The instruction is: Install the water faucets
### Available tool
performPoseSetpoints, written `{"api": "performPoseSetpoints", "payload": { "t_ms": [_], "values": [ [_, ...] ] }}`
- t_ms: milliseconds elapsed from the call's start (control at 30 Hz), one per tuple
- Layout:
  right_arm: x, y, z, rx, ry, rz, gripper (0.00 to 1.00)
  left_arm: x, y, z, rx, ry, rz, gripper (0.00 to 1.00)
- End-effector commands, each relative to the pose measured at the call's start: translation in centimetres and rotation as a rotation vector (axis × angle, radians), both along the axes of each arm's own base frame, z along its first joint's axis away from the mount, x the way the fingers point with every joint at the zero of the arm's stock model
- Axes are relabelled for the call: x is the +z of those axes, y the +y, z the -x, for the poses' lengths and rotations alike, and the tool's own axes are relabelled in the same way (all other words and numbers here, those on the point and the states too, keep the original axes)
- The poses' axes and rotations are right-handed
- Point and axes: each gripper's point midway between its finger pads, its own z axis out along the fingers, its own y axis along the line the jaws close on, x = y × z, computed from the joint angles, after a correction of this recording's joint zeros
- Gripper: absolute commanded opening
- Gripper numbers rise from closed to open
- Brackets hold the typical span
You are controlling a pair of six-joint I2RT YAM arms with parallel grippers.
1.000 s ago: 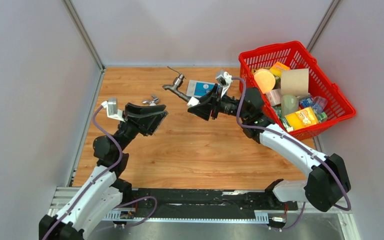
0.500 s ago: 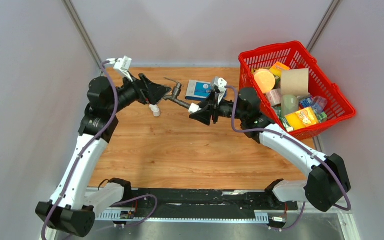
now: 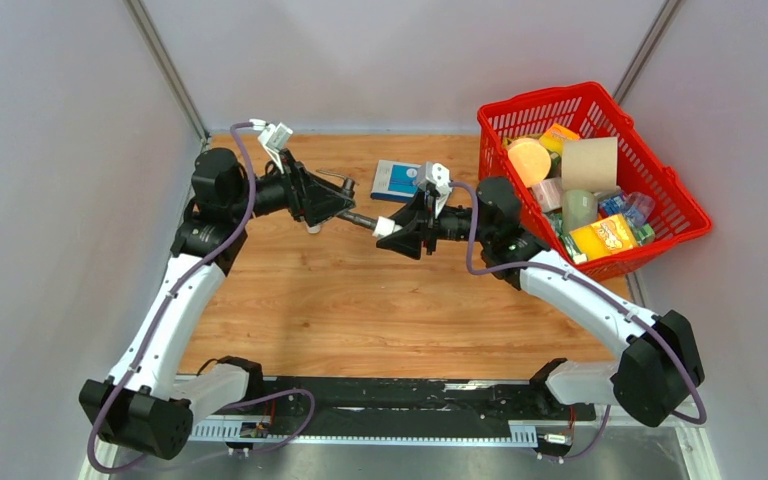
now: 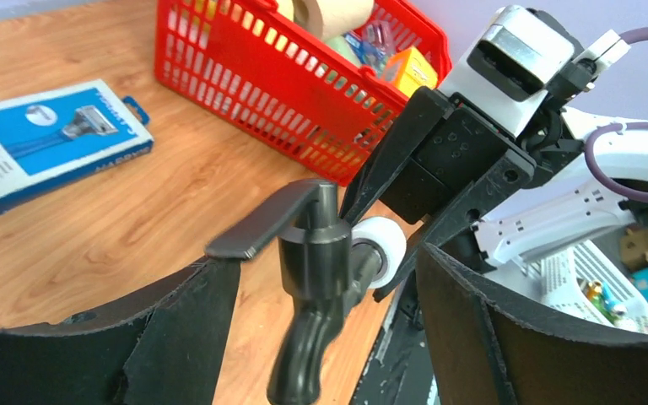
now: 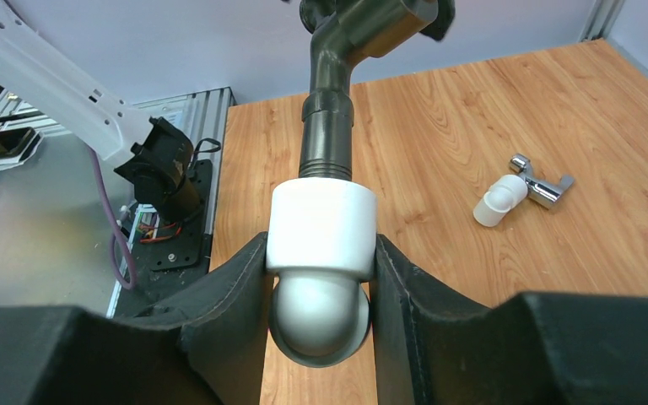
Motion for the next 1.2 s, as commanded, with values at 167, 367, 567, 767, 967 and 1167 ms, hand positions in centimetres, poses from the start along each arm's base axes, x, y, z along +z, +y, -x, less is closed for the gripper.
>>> {"api": "performPoseSetpoints", "payload": {
  "t_ms": [167,367,567,767,967,1167],
  "values": [
    [4.5,0.3,1.9,0.078,-0.159,-0.1,0.0,-0.9,-1.3,1.0,-0.144,0.062,0.066,0.65],
    [3.7,0.4,1.9,0.078,-0.106,-0.088,0.0,-0.8,-1.5,2.3,-0.189,-0.024,0.129,0.12],
    [4.5,0.6,3.3,0.138,0.063,-0.149,0.0,0.2,-0.8,4.4,-0.178,-0.338,0.159,0.0],
    [5.0,1.5,3.1,0.171,0.314,-0.155,0.0,3.1,0.4,7.9,-0.145,-0.71,0.225,0.0],
    [3.9,2.3,1.3,0.111,0.38,-0.127,0.0,4.2,1.5,9.0,-0.067,-0.834,0.237,0.0],
    [2.8,1.5,0.0,0.0,0.191,-0.076,0.03,4.2,3.3,4.3,0.199,-0.497,0.287,0.0]
  ]
}}
